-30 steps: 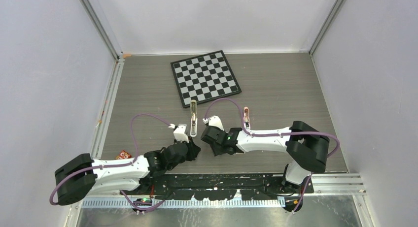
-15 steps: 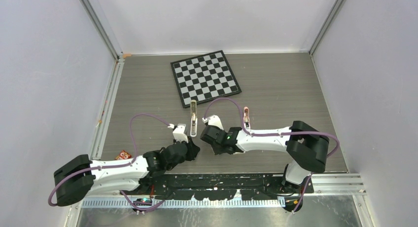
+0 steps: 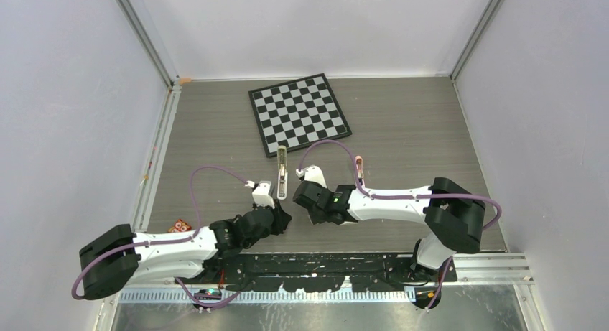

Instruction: Load the staples into the stapler

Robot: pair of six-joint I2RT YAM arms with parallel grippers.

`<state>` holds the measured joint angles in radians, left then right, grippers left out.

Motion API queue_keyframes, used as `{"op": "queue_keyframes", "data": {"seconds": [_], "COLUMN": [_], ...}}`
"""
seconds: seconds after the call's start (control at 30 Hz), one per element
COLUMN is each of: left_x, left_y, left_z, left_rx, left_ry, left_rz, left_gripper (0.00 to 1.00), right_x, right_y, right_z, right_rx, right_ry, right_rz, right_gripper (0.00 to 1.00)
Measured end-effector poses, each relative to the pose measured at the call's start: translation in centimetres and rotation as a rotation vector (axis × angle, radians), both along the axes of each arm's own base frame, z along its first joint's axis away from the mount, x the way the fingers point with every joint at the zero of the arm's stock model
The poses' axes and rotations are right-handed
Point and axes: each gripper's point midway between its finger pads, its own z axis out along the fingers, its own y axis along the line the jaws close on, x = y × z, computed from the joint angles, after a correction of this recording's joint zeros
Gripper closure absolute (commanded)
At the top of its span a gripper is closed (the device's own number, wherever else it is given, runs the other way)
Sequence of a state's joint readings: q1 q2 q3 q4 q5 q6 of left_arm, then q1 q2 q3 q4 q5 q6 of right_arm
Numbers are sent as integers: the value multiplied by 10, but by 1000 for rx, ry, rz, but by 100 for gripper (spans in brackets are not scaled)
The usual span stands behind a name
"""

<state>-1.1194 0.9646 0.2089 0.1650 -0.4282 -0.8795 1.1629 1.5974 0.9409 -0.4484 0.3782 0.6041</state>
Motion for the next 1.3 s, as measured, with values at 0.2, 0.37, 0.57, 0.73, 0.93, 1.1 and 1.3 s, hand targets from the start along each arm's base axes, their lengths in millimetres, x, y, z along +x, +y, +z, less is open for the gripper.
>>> {"op": "queue_keyframes", "data": {"seconds": [0.2, 0.37, 0.57, 0.73, 0.93, 1.1, 1.3], "left_x": [0, 0, 0, 0, 0, 0, 3], "left_y": [0, 1, 1, 1, 1, 0, 5], "left_z": [-2, -3, -3, -3, -3, -1, 5], "left_rx": [8, 11, 11, 9, 8, 2, -3], "left_ry": [4, 6, 6, 7, 7, 3, -15], "left_rz": [0, 0, 0, 1, 1, 2, 25], "left_gripper": [81, 81, 81, 81, 81, 81, 79], "right_x": [-1, -1, -1, -1, -2, -4, -10], "right_y": [4, 8, 9, 9, 9, 11, 18], "right_z": [0, 1, 1, 1, 1, 1, 4], "right_rx": [17, 38, 41, 44, 46, 56, 90], "right_ry": [7, 11, 12, 14, 15, 30, 52], "right_rz": [4, 6, 1, -5, -8, -4, 10], "right_gripper": [65, 59, 59, 61, 63, 63, 63]}}
